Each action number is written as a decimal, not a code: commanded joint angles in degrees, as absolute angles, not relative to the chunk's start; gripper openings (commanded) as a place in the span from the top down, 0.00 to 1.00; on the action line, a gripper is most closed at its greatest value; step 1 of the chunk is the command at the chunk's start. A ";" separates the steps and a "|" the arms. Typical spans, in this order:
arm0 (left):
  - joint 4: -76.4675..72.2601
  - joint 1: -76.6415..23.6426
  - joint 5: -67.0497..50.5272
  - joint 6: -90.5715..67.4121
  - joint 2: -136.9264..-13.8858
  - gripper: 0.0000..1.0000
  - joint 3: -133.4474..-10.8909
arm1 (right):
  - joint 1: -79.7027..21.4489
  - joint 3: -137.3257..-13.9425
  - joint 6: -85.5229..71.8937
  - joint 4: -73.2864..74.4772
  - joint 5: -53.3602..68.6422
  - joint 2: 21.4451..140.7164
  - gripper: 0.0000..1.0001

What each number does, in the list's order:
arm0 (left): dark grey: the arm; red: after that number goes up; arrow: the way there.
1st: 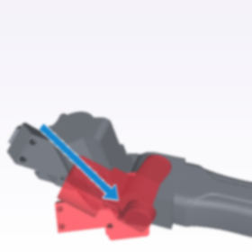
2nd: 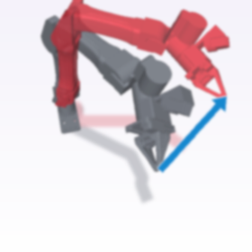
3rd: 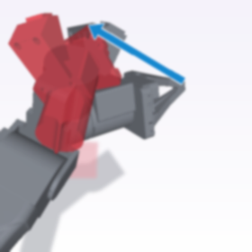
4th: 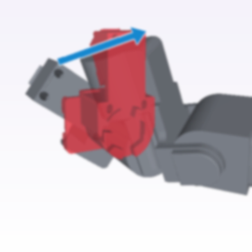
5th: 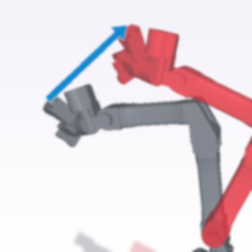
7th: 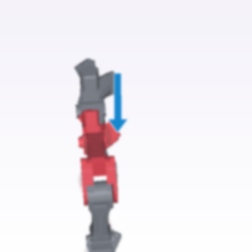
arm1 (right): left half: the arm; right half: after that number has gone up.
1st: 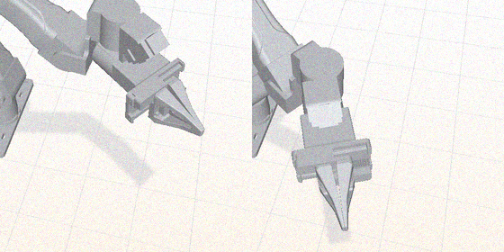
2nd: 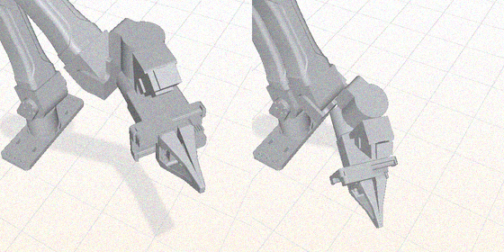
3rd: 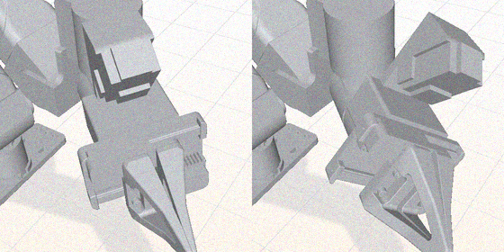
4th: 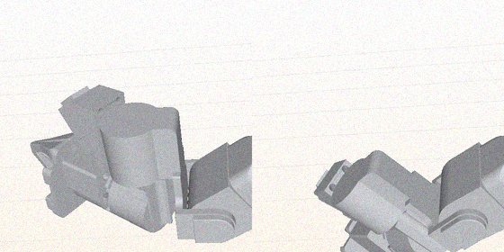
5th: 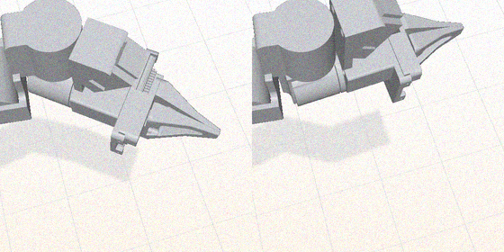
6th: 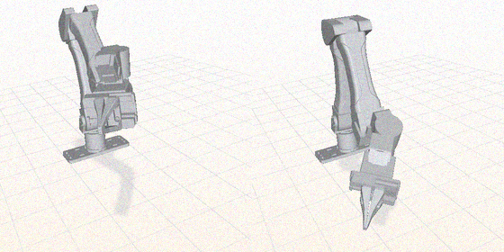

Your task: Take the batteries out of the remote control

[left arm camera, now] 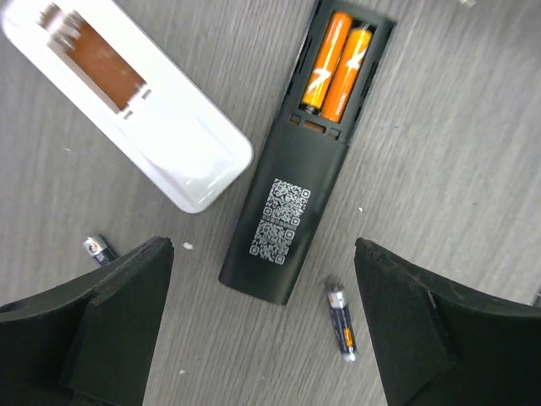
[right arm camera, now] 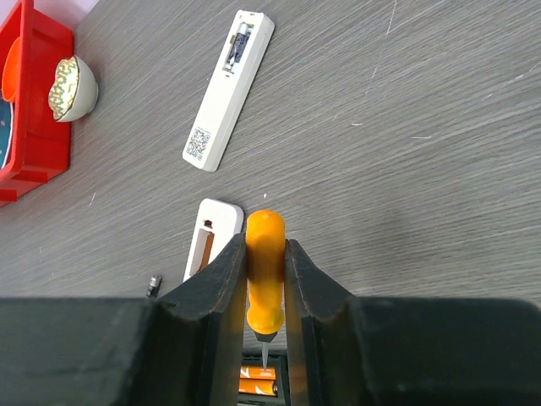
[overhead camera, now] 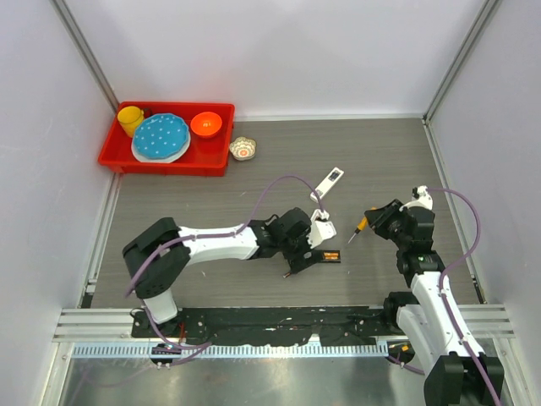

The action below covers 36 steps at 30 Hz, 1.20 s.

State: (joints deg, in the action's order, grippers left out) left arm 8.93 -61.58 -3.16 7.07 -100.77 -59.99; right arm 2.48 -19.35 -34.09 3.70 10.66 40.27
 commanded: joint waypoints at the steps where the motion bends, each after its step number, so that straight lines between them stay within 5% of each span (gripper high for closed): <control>1: 6.08 -60.82 -5.53 8.44 -92.30 0.08 -61.35 | 2.81 -21.71 -32.96 3.34 10.02 39.20 0.99; 11: -5.62 -56.08 -8.44 0.45 -79.11 0.00 -55.03 | 2.73 -21.88 -32.87 3.34 9.76 38.94 0.99; 16: -5.20 -47.74 -9.75 -18.34 -76.11 0.00 -53.88 | 2.81 -21.88 -32.78 3.34 10.02 38.85 0.99; 24: -2.46 -37.62 -29.26 -27.15 -83.31 0.00 -55.64 | 2.81 -21.97 -32.52 3.25 10.20 39.20 0.99; 36: -1.76 -38.93 -35.60 -16.11 -88.76 0.00 -53.00 | 2.72 -22.24 -33.40 2.03 11.16 40.78 0.99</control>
State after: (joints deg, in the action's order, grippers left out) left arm -1.61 -37.71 -31.18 -21.82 -86.94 -53.78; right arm 2.48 -19.53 -33.30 5.28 10.44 40.16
